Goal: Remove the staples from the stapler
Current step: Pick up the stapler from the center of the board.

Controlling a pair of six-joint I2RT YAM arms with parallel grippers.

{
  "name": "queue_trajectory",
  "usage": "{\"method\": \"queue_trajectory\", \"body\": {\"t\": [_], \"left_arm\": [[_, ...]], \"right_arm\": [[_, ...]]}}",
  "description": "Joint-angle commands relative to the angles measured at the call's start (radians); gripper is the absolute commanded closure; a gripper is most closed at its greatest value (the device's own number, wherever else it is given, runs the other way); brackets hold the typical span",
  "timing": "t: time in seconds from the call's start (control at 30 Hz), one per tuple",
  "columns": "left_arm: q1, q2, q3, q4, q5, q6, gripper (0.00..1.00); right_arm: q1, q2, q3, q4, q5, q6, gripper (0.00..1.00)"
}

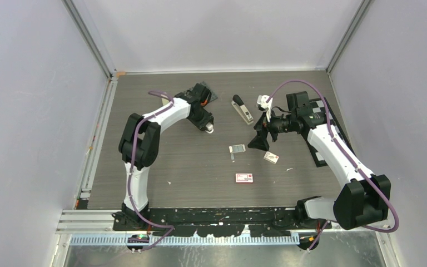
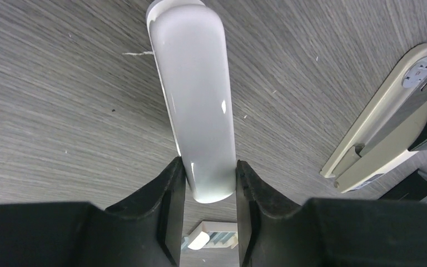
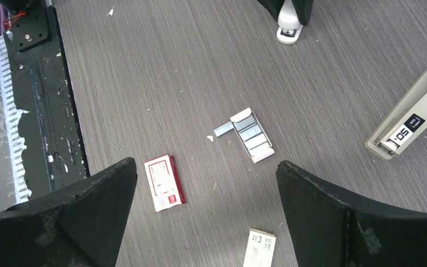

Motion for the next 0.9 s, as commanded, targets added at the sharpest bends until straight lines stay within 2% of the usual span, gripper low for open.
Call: {"method": "queue_trajectory", "body": {"t": [0.0,0.13,0.37,0.47,0.53,0.6,0.7,0.87], "left_arm": [[0.009,-0.054,-0.063,0.083,0.041,0.011,0.91],[0.009,-0.143,-0.182,0.198,0.109,0.041,1.00],[0.018,-0.364,-0.441,0.445,0.205,0.207,1.00],[0.032,-0.428,-0.557,0.605,0.331,0.326,1.00],[0.052,-0.465,-0.658,0.783,0.496,0.390,1.00],[0.069,-0.504,-0.761,0.957,0.575,0.432,1.00],[0.078,-0.565,-0.853,1.028,0.597,0.542,1.00],[0.078,-0.658,-0.947,1.069,0.638,0.769,1.00]], "right_arm": [[-0.005,-0.024,0.004,0.009,-0.033,-0.014,0.00],[-0.005,-0.022,0.003,0.009,-0.042,-0.014,0.00],[-0.004,0.010,-0.003,0.021,-0.085,0.016,0.00],[-0.001,0.033,-0.012,0.065,-0.110,0.085,0.00],[0.001,0.060,-0.021,0.114,-0.152,0.167,0.00],[0.004,0.097,-0.036,0.190,-0.197,0.297,0.00],[0.027,0.149,-0.058,0.292,-0.216,0.408,0.00],[0.067,0.167,-0.102,0.422,-0.172,0.480,0.00]]}}
